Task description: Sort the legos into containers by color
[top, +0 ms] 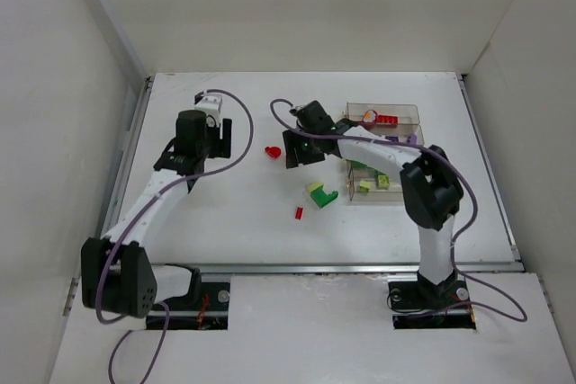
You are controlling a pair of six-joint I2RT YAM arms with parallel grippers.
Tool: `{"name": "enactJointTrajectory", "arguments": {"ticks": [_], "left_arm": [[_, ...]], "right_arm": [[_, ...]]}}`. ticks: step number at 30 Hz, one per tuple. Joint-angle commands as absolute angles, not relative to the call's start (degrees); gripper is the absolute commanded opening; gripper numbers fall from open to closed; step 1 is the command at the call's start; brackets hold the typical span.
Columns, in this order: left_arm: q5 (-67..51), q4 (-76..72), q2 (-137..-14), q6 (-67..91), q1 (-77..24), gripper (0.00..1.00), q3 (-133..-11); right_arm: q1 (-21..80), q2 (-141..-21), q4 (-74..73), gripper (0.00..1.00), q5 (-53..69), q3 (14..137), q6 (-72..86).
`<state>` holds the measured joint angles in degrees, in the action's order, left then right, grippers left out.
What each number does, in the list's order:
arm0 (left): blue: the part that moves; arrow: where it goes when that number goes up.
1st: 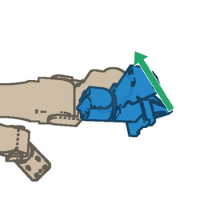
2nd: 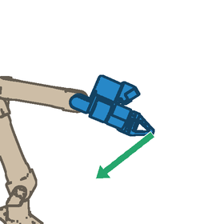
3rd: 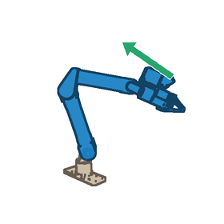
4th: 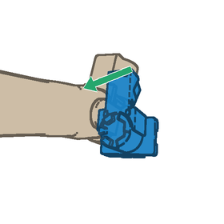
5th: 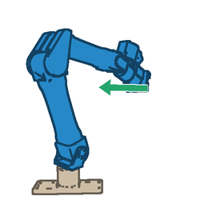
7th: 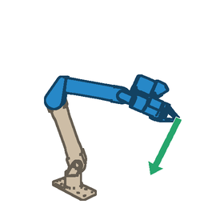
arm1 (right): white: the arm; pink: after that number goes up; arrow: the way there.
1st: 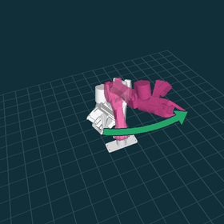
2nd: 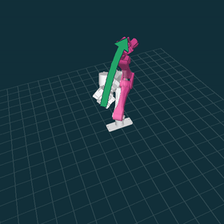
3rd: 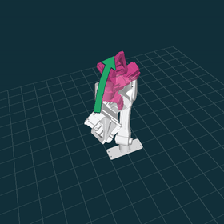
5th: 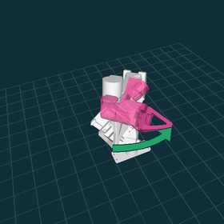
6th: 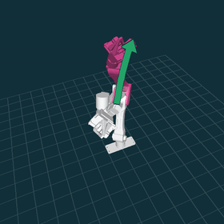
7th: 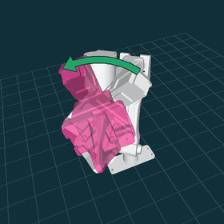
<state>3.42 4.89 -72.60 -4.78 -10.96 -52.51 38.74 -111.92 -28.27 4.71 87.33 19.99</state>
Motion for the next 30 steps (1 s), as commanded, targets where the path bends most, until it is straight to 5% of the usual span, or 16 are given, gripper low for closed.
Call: {"name": "enactJointTrajectory", "arguments": {"ticks": [1,14,21,22,23,30], "left_arm": [[8.34,0.89,-67.34,-0.53,-12.65,0.68,-47.13],[18.28,-2.46,-57.92,-0.53,-18.46,0.75,-39.20],[20.30,-4.92,-56.07,-1.67,-18.98,0.76,-37.35],[20.30,-5.44,-55.47,-1.67,-18.98,0.76,-36.83],[20.30,-5.45,-55.46,-1.67,-18.98,0.76,-36.83],[19.69,-4.39,-53.80,0.70,-19.51,0.76,-35.24]], "right_arm": [[39.38,-115.83,-27.16,0.58,1.07,95.08,22.49],[41.92,-132.89,-38.06,0.56,-13.45,111.88,24.17],[42.54,-134.30,-38.59,0.28,-13.45,112.06,25.75],[42.54,-134.30,-38.58,0.09,-13.45,112.06,25.75],[42.54,-133.69,-37.97,0.00,-13.45,111.54,25.75],[34.99,-121.49,-25.89,0.00,-12.57,103.58,36.02]]}}
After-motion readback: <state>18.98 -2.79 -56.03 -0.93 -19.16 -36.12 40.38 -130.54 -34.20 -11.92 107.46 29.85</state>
